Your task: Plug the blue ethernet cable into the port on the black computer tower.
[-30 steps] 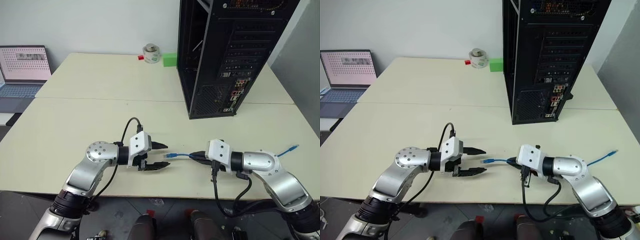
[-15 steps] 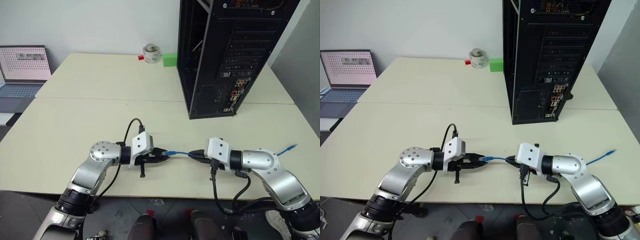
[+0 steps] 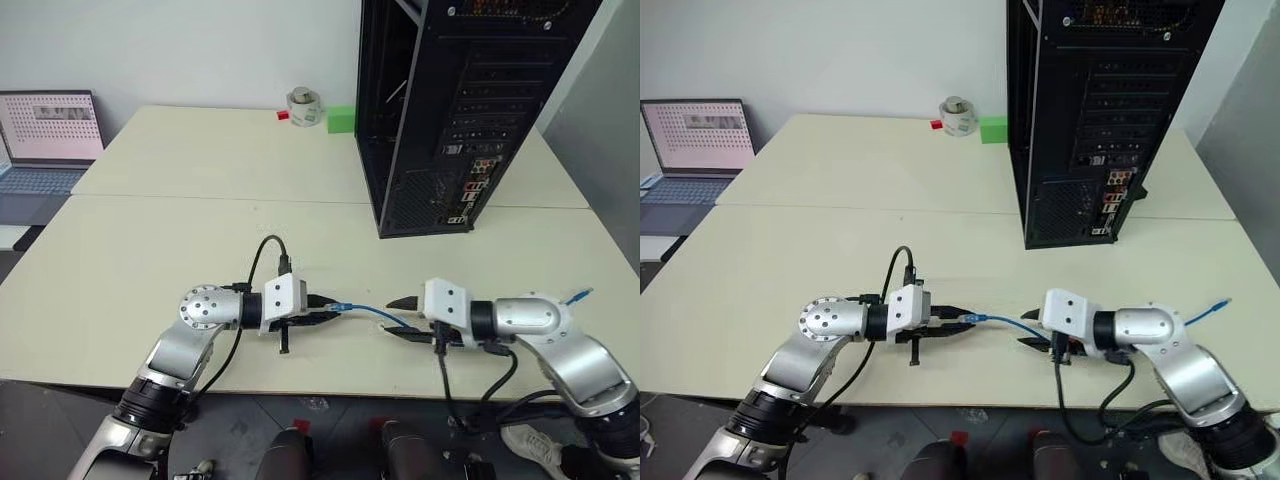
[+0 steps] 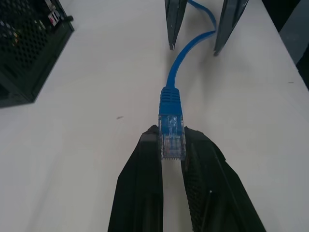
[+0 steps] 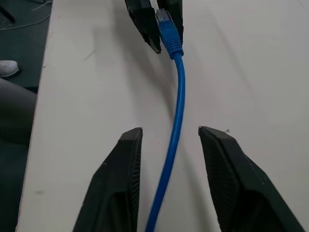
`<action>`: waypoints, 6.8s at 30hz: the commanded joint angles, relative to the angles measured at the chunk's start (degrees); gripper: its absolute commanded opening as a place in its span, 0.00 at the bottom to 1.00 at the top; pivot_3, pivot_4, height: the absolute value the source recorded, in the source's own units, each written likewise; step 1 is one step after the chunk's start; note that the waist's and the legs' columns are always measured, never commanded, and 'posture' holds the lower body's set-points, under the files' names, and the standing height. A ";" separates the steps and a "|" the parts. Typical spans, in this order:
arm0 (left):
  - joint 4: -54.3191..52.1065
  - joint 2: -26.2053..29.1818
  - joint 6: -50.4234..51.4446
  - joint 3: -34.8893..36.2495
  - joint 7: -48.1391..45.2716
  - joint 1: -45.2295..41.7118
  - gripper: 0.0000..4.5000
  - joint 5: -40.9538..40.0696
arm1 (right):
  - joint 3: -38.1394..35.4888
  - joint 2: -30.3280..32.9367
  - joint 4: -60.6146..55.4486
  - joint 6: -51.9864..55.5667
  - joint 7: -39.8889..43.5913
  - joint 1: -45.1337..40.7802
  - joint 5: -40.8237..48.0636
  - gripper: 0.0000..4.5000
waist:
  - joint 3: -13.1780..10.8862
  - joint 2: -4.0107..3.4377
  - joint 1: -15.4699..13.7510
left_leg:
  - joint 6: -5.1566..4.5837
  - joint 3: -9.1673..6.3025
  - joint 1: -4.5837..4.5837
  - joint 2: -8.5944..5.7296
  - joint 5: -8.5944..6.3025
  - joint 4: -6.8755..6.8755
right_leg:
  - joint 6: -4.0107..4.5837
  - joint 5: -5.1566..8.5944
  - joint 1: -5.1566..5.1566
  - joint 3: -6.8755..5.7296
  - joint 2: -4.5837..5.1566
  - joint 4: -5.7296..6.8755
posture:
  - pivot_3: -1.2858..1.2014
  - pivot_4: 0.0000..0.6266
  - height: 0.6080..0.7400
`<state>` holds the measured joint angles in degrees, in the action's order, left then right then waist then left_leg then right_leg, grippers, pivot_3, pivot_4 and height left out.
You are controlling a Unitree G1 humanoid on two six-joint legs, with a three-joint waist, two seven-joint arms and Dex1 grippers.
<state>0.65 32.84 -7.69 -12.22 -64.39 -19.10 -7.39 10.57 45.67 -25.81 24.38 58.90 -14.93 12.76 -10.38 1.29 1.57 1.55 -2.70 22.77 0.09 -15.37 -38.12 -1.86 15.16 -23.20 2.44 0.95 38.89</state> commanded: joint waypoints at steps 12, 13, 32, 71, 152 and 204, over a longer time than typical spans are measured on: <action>18.63 -2.60 -55.47 2.05 22.68 -6.69 0.06 22.26 | -8.55 -11.61 -2.88 23.93 -9.48 -3.35 25.48 0.62 | 0.01 0.01 0.01 | 0.00 0.00 0.02 -0.03 0.00 0.00 | 0.01 -0.01 0.00 0.01 0.10 0.02 | 0.52 0.24 1.00; 19.56 -2.65 -56.77 2.22 24.32 -7.06 0.06 23.51 | -7.89 -12.59 -2.49 24.19 -10.17 -3.75 25.40 0.62 | 0.01 0.01 0.01 | 0.00 -0.02 0.01 -0.02 0.00 0.00 | 0.01 -0.01 0.00 -0.02 0.10 0.02 | 0.52 0.24 1.00; 21.72 -0.98 -61.17 0.55 38.85 -9.63 0.06 33.37 | -6.98 -19.00 2.35 27.18 -13.50 -7.80 28.77 0.48 | 0.01 0.00 0.09 | -0.04 -0.12 0.04 -0.15 0.02 0.01 | 0.00 -0.01 -0.02 -0.10 0.10 0.06 | 0.52 0.24 1.00; 0.67 -4.85 -6.82 -3.03 24.75 -5.38 0.99 -2.63 | -22.77 -14.09 -1.93 24.30 -30.52 -5.51 23.74 0.00 | 0.01 0.00 0.10 | -0.05 -0.13 0.09 -0.17 0.03 0.01 | -0.02 0.00 -0.02 -0.10 0.13 0.06 | 0.52 0.24 1.00; -5.41 -24.75 30.89 -4.06 37.35 -17.99 0.99 3.49 | -20.94 -30.13 11.60 11.91 -58.05 -14.03 -6.73 0.00 | 0.02 -0.02 0.24 | -0.01 -0.07 0.08 -0.35 0.13 0.06 | -0.05 0.02 -0.05 0.03 0.13 0.07 | 0.52 0.24 1.00; -5.74 -24.88 31.16 -4.31 37.82 -17.45 0.99 3.90 | -18.96 -32.87 15.31 8.53 -60.12 -14.38 -9.42 0.00 | 0.02 -0.03 0.34 | -0.01 -0.05 0.06 -0.35 0.13 0.07 | -0.05 0.02 -0.06 0.06 0.13 0.07 | 0.52 0.24 1.00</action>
<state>-2.40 8.27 23.58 -17.11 -26.85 -36.54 -3.78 -8.64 12.99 -9.92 34.42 -0.74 -28.98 3.89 -10.37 1.26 1.91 1.54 -2.75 22.84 -0.26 -15.24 -38.05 -1.90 15.17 -23.26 2.50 1.07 38.96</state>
